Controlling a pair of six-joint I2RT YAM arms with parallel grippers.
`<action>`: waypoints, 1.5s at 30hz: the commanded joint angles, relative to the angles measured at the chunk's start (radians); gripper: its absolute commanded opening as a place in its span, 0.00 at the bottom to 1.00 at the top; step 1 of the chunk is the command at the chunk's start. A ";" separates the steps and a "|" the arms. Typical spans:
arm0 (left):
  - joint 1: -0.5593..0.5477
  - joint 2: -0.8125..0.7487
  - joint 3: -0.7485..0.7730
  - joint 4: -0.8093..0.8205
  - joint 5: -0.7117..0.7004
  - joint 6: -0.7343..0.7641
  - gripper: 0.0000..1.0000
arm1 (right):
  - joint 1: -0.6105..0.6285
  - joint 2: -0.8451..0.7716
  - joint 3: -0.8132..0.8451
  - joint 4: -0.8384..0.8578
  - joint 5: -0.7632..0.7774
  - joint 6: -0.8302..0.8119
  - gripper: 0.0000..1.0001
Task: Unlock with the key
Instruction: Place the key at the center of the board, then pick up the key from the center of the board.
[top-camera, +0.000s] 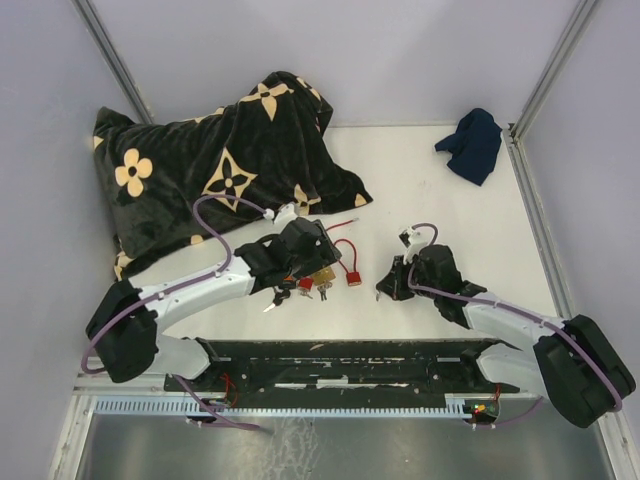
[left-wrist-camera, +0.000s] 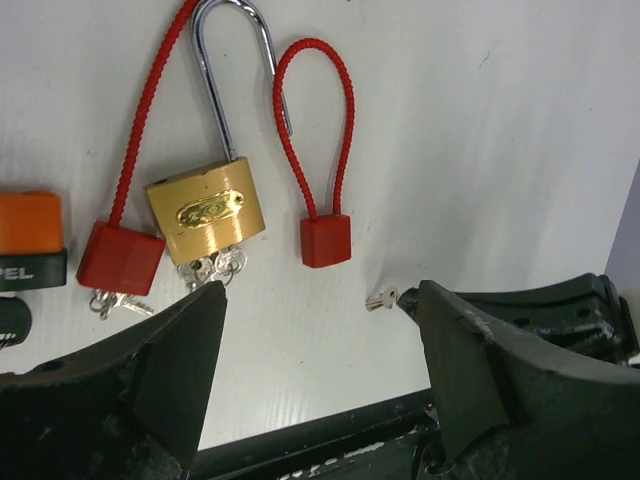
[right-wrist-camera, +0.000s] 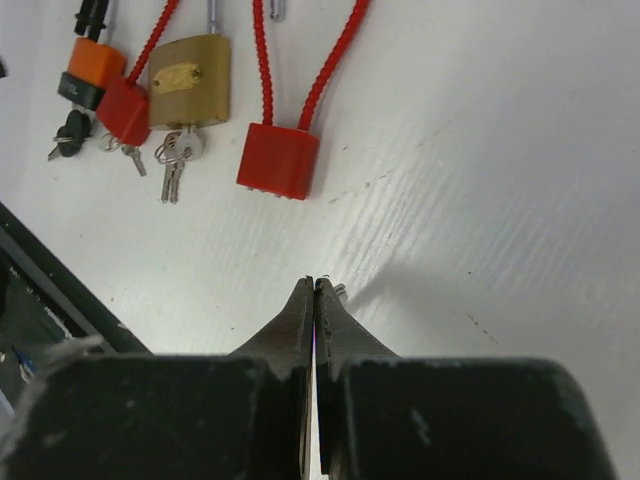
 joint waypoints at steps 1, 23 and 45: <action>0.006 -0.113 -0.063 0.024 -0.060 0.026 0.83 | 0.006 0.001 0.070 -0.119 0.093 0.027 0.02; 0.044 -0.332 -0.205 0.050 -0.043 0.131 0.91 | 0.135 0.150 0.509 -0.970 0.268 -0.131 0.39; 0.104 -0.368 -0.300 0.119 0.104 0.187 0.90 | 0.218 0.546 0.641 -0.973 0.323 -0.178 0.39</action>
